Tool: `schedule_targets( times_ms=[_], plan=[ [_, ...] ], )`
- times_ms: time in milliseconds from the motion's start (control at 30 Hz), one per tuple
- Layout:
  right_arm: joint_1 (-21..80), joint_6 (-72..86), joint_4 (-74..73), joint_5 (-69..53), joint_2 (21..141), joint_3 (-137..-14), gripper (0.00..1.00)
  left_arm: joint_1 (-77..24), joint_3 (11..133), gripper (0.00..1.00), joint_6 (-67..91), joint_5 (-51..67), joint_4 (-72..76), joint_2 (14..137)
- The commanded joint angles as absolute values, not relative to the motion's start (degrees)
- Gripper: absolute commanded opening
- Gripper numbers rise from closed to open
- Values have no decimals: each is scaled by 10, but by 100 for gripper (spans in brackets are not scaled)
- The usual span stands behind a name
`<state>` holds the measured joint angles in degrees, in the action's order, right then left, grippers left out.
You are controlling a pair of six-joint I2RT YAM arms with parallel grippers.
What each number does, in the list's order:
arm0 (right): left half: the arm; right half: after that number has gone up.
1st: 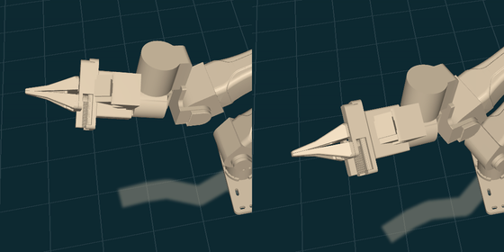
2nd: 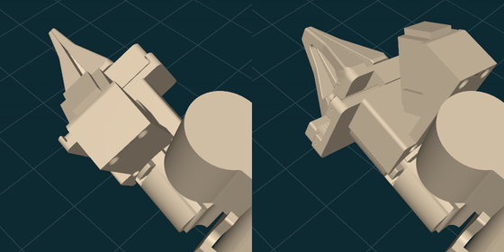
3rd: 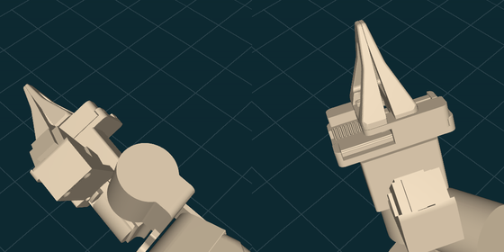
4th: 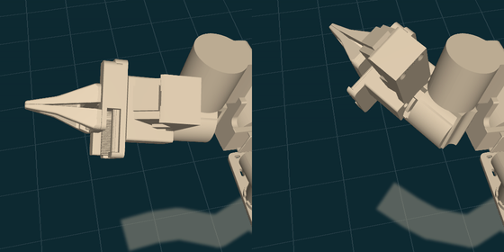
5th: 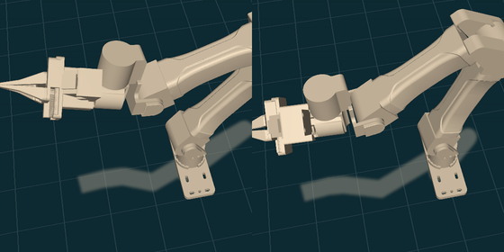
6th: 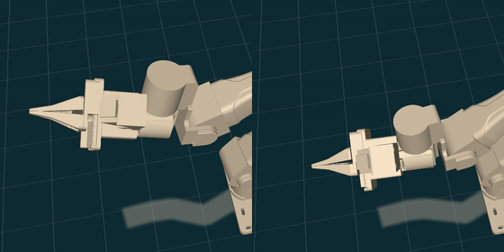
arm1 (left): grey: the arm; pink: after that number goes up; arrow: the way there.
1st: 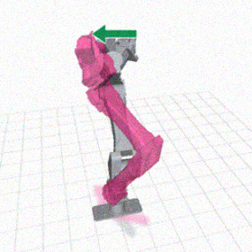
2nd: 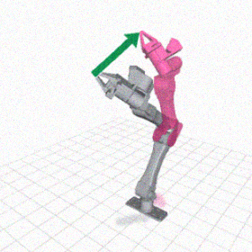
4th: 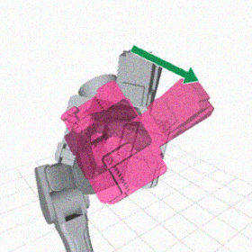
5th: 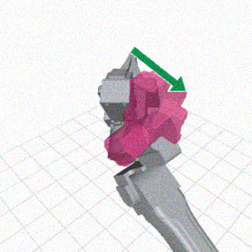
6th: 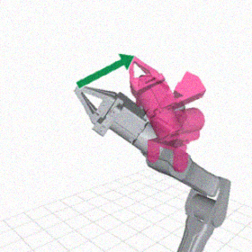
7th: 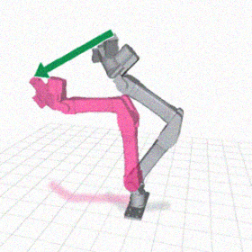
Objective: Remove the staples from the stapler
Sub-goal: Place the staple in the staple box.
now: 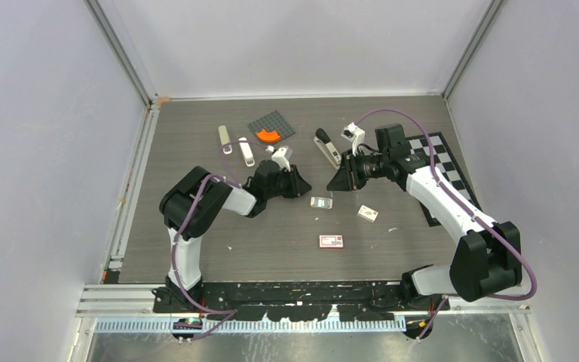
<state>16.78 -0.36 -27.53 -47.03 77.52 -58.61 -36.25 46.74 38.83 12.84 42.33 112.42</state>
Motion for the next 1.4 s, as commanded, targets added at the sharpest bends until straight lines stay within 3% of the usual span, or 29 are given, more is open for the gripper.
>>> schedule_targets(
  times_ms=[0,500,1100,1367],
  plan=[
    [166,-14,-272,-474,776,-610,20,-360,514,18,376,165,414,1149],
    [166,-24,-275,-438,787,-609,21,-361,484,9,379,225,431,1161],
    [242,-49,-255,-270,853,-623,21,-361,421,8,398,225,478,1129],
    [294,-60,-251,-164,909,-659,21,-359,360,13,400,136,468,1041]
  ],
)
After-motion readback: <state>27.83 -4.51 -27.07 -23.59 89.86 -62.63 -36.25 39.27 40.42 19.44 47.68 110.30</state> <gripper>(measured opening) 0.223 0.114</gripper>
